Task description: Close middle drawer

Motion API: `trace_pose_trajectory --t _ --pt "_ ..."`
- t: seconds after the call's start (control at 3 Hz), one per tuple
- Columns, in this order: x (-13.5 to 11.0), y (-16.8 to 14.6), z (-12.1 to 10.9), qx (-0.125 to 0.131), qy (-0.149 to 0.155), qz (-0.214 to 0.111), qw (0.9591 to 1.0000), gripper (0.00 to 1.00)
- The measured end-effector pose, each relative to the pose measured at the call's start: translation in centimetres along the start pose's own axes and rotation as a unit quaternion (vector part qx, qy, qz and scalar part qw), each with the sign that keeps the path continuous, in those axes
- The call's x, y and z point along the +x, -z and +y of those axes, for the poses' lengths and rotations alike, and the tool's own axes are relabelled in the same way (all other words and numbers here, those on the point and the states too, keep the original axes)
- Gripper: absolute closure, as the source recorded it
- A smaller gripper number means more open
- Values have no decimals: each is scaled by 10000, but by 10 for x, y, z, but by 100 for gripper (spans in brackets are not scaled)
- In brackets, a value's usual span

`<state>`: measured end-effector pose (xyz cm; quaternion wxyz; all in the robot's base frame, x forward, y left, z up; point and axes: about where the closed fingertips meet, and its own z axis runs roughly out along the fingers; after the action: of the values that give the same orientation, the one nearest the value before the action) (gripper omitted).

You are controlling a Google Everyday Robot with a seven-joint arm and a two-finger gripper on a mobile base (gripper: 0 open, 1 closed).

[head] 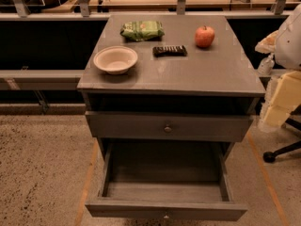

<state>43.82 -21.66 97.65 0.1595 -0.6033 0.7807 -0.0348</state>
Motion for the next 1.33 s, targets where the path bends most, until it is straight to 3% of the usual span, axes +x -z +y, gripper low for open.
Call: trace_pose_trajectory --t 0.33,0.67,1.0,1.33 --pt "0 -5 1 -31 -23 -49 10000 0" --pt "-3 -38 10 -267 -187 -402 9987 0" --pt "-13 -88 34 -526 -106 -884 9946 0" --pt "-24 -169 68 -907 142 -1548 9837 0"
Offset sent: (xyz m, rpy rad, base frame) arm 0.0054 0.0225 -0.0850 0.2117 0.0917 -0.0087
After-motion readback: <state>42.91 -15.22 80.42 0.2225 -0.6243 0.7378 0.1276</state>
